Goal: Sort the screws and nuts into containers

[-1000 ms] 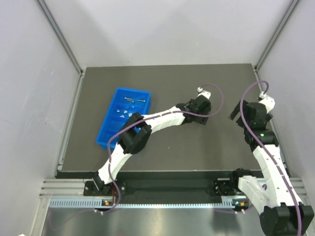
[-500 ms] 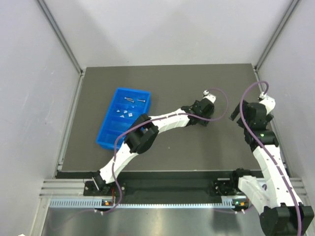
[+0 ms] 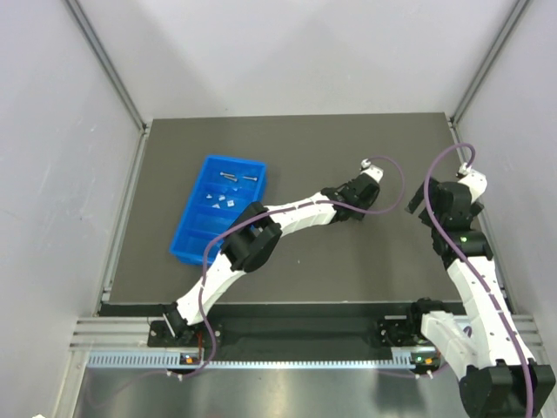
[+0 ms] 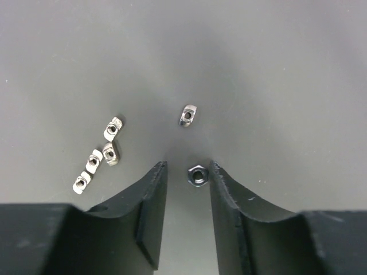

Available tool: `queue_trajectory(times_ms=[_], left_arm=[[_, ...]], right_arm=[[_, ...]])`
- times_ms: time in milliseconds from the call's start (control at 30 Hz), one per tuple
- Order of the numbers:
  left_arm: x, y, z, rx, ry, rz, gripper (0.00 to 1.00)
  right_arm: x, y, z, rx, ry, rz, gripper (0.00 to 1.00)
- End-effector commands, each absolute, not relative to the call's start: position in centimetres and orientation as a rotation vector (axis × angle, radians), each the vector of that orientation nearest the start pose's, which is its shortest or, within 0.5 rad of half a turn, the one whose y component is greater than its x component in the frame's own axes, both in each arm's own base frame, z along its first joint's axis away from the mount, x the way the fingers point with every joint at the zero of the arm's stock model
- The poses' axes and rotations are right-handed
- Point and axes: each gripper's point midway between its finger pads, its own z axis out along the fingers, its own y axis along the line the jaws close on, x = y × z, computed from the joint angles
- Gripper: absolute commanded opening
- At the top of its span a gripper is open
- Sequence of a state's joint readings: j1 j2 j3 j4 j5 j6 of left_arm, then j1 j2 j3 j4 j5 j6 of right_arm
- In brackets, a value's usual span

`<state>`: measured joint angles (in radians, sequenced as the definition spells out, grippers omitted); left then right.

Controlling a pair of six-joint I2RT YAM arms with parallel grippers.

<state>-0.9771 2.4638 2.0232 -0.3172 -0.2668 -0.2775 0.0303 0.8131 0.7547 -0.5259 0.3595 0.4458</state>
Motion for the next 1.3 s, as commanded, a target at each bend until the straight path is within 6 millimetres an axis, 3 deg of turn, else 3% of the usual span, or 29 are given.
queue_trajectory(times_ms=[0, 300, 467, 567, 767, 933, 967, 1000, 1067, 1100, 1167, 1200, 1267], left_arm=[[36.8, -49.5, 1.0, 0.722, 2.26, -0.296, 0.38], [36.6, -49.4, 0.8, 0.718, 2.263, -0.288, 0.19], [36.7, -49.0, 1.3, 0.7, 2.243, -0.282, 0.14], [37.1, -48.5, 3.2, 0.635, 2.223, -0.272, 0.12], [37.2, -46.4, 9.3, 0.441, 2.154, -0.307, 0.13], [37.2, -41.9, 13.6, 0.264, 2.136, -0.279, 0.13], [37.2, -40.7, 15.5, 0.207, 2.123, -0.29, 0.13], [37.3, -38.9, 14.8, 0.18, 2.143, -0.264, 0.13], [37.4, -36.6, 15.5, 0.112, 2.152, -0.26, 0.13], [37.7, -33.9, 16.3, 0.058, 2.151, -0.238, 0.13], [37.9, -30.8, 16.9, -0.013, 2.154, -0.204, 0.13], [38.1, -28.0, 17.7, -0.08, 2.145, -0.186, 0.13], [38.0, -24.4, 18.1, -0.168, 2.14, -0.131, 0.14]], right_arm=[[27.3, -4.2, 20.6, 0.639, 1.968, -0.12, 1.0], [27.2, -4.3, 20.4, 0.645, 1.969, -0.122, 1.0], [27.2, -4.2, 20.4, 0.645, 1.968, -0.12, 1.0], [27.1, -4.3, 20.4, 0.646, 1.969, -0.124, 1.0], [27.1, -4.3, 20.3, 0.649, 1.969, -0.126, 1.0], [27.0, -4.3, 20.1, 0.65, 1.975, -0.124, 1.0], [27.1, -4.2, 20.1, 0.645, 1.978, -0.119, 1.0], [27.0, -4.1, 19.9, 0.646, 1.982, -0.118, 1.0], [27.1, -4.1, 19.8, 0.647, 1.985, -0.119, 1.0], [27.1, -4.0, 19.8, 0.644, 1.99, -0.116, 1.0], [27.2, -3.9, 19.6, 0.644, 1.994, -0.109, 1.0], [27.2, -3.9, 19.5, 0.644, 1.995, -0.107, 1.0], [27.1, -3.8, 19.3, 0.642, 2.001, -0.103, 1.0]])
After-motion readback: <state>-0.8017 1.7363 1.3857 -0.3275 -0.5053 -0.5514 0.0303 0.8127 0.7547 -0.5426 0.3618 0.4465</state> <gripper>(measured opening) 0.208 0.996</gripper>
